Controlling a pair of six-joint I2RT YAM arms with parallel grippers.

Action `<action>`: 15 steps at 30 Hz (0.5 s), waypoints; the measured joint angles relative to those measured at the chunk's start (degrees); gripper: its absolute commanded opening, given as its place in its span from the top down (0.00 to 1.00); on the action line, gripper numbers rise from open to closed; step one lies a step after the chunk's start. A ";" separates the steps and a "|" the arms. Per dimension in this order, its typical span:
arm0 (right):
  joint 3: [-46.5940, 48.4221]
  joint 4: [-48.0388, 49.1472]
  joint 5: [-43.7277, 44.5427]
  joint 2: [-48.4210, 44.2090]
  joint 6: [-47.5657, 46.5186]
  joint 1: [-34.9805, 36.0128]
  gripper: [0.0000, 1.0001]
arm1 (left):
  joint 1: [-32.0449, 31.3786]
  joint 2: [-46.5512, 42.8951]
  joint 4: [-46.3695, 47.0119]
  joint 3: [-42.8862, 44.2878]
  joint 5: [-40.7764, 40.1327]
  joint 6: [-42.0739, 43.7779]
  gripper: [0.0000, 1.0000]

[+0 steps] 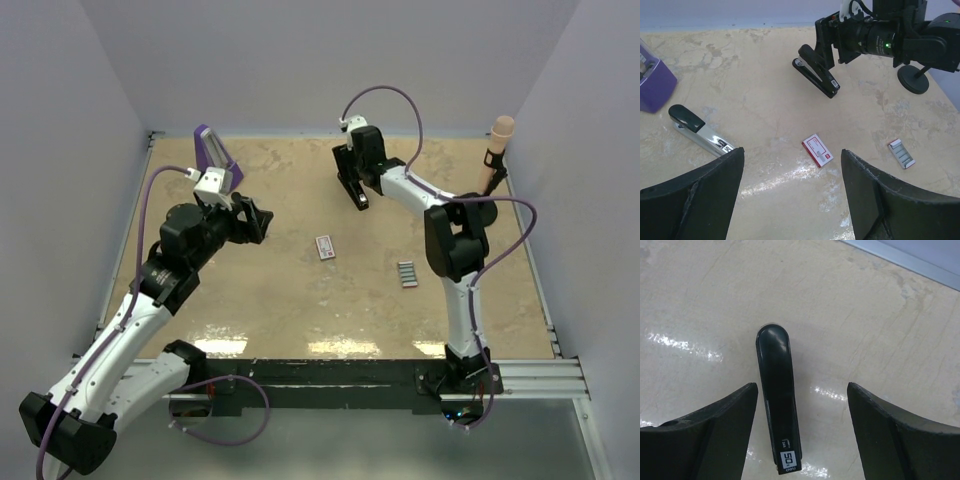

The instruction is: Unload the staples from the stapler

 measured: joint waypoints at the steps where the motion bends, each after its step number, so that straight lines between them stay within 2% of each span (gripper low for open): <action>1: 1.09 -0.50 -0.90 1.33 -0.31 -0.20 0.25 | 0.00 -0.07 0.00 -0.02 0.00 0.00 0.18; 3: 2.89 -1.51 -2.10 3.34 -0.83 -0.35 0.26 | -0.02 -0.13 0.00 -0.02 0.00 0.02 0.18; 6: 5.57 -3.02 -2.97 6.49 -1.70 -0.35 0.36 | -0.07 -0.13 0.00 -0.02 0.00 0.07 0.18; 7: 5.99 -3.34 -2.99 7.23 -1.95 -0.31 0.44 | -0.07 -0.13 0.00 -0.02 0.00 0.11 0.18; 9: 6.19 -3.80 -3.15 8.09 -2.43 -0.26 0.51 | -0.07 -0.13 0.00 -0.02 0.00 0.13 0.18; 10: 6.19 -4.24 -3.41 8.39 -2.67 -0.24 0.58 | -0.07 -0.13 0.00 -0.02 0.00 0.13 0.18; 12: 6.19 -4.66 -4.09 8.52 -3.08 -0.24 0.67 | -0.07 -0.13 0.00 -0.02 -0.02 0.13 0.18; 13: 6.19 -4.68 -4.22 8.52 -3.23 -0.24 0.75 | -0.07 -0.13 0.00 -0.02 -0.02 0.13 0.18; 15: 6.19 -4.55 -4.39 8.50 -3.50 -0.24 0.80 | -0.07 -0.13 0.00 -0.02 -0.17 0.13 0.18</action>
